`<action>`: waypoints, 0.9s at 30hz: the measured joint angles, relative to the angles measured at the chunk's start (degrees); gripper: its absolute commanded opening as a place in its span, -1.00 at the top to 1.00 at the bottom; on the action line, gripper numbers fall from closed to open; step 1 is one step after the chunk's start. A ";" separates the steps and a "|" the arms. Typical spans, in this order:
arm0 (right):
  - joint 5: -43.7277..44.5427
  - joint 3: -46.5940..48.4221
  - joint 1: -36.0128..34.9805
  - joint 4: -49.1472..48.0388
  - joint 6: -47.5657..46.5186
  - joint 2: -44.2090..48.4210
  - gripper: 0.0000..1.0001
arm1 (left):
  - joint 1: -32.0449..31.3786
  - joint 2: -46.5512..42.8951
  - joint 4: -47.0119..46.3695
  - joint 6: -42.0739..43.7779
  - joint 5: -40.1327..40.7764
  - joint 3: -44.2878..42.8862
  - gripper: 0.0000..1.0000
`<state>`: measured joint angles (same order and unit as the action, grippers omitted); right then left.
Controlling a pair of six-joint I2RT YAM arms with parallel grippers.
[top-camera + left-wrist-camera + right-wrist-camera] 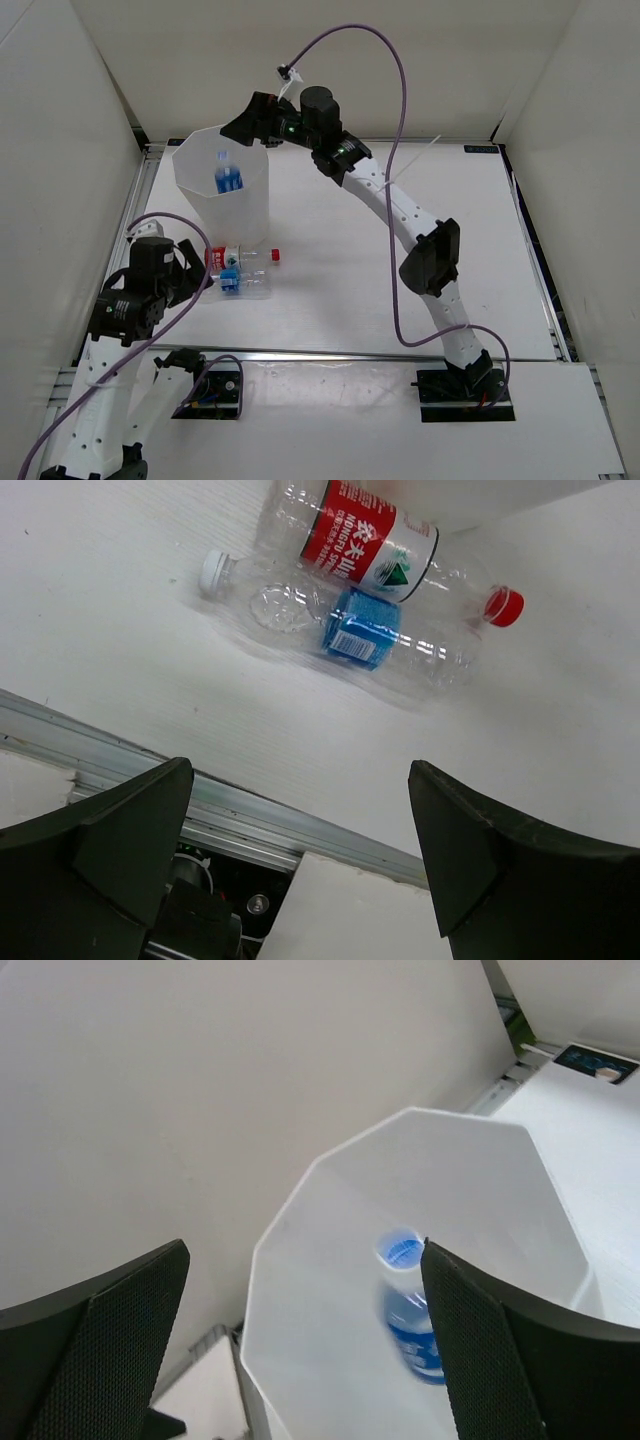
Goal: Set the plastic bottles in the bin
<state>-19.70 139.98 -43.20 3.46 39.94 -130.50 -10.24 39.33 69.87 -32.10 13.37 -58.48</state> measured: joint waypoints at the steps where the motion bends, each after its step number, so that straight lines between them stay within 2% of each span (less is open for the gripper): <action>1: 0.02 -0.55 0.02 1.03 -0.92 0.72 -1.00 | 0.00 -0.33 -0.02 -0.22 0.33 0.00 -1.00; 5: 2.23 -3.63 0.04 6.38 -5.53 5.57 -1.00 | 0.00 -1.01 0.76 -3.45 3.91 0.00 -1.00; 10: 7.67 -5.86 0.46 12.24 -9.73 14.01 -1.00 | 0.00 -1.22 4.59 -14.34 11.58 -0.20 -1.00; 17: 11.26 -15.76 3.08 14.88 -11.85 28.09 -1.00 | -0.02 -3.82 -3.10 -23.28 8.50 1.49 -1.00; 23: 12.48 -22.45 5.35 18.80 -12.35 32.33 -1.00 | -0.02 -11.43 -10.86 -36.68 3.56 17.29 -1.00; 27: 12.22 -27.87 7.54 21.53 -12.74 34.84 -1.00 | -0.02 -24.11 -14.38 -48.72 1.29 31.39 -1.00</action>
<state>-7.49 112.12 -35.66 24.99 27.20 -95.66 -10.26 15.22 55.48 -80.82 14.66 -27.09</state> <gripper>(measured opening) 0.998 0.999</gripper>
